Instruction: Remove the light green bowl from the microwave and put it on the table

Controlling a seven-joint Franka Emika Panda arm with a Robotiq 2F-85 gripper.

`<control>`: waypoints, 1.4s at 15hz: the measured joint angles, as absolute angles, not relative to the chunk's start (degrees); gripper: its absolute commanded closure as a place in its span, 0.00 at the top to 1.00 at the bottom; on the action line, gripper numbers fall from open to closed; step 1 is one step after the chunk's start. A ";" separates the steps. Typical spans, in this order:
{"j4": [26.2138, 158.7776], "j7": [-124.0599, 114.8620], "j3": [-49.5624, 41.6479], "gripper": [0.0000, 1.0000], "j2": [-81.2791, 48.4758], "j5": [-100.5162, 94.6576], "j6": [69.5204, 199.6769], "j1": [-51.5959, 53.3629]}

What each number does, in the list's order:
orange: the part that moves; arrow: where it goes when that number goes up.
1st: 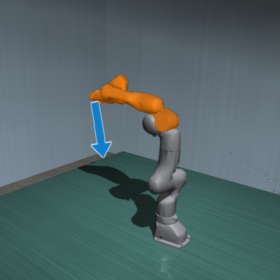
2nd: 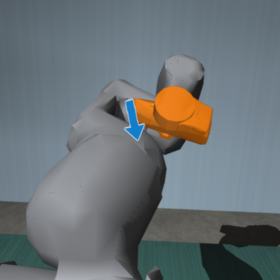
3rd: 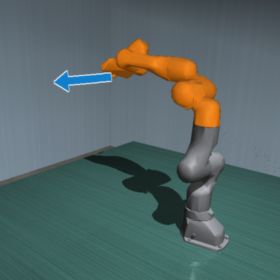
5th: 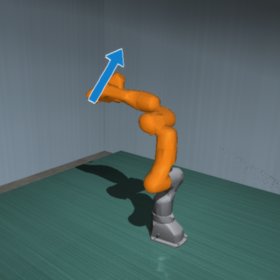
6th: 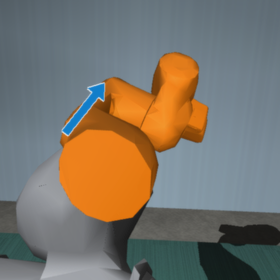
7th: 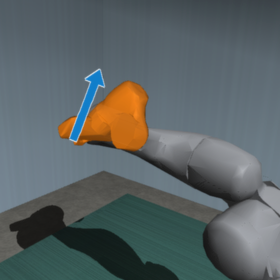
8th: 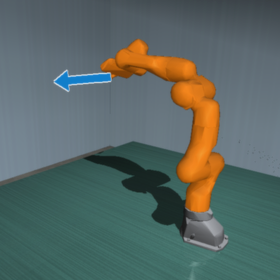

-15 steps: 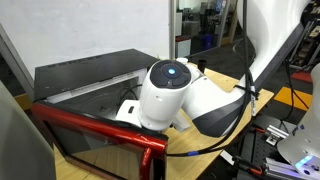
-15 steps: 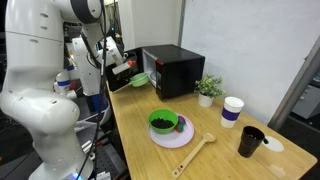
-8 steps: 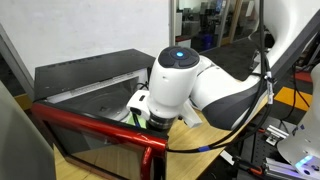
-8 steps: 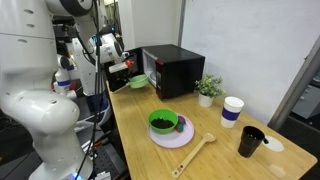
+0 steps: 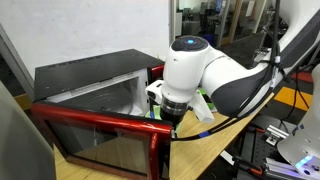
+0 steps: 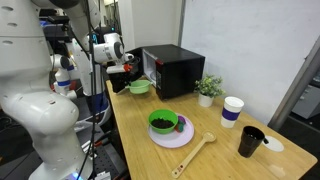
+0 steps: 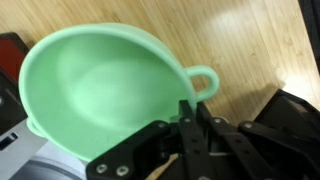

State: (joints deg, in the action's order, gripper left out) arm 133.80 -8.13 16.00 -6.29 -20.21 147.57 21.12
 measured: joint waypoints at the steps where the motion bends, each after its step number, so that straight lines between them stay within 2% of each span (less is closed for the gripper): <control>1: 134.74 -8.97 15.77 0.02 -5.70 -19.46 147.95 20.80; 21: 150.09 -20.49 14.57 0.02 4.79 -17.73 156.14 15.42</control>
State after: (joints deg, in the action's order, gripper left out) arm 150.09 -20.49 14.57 4.79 -17.73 156.14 15.42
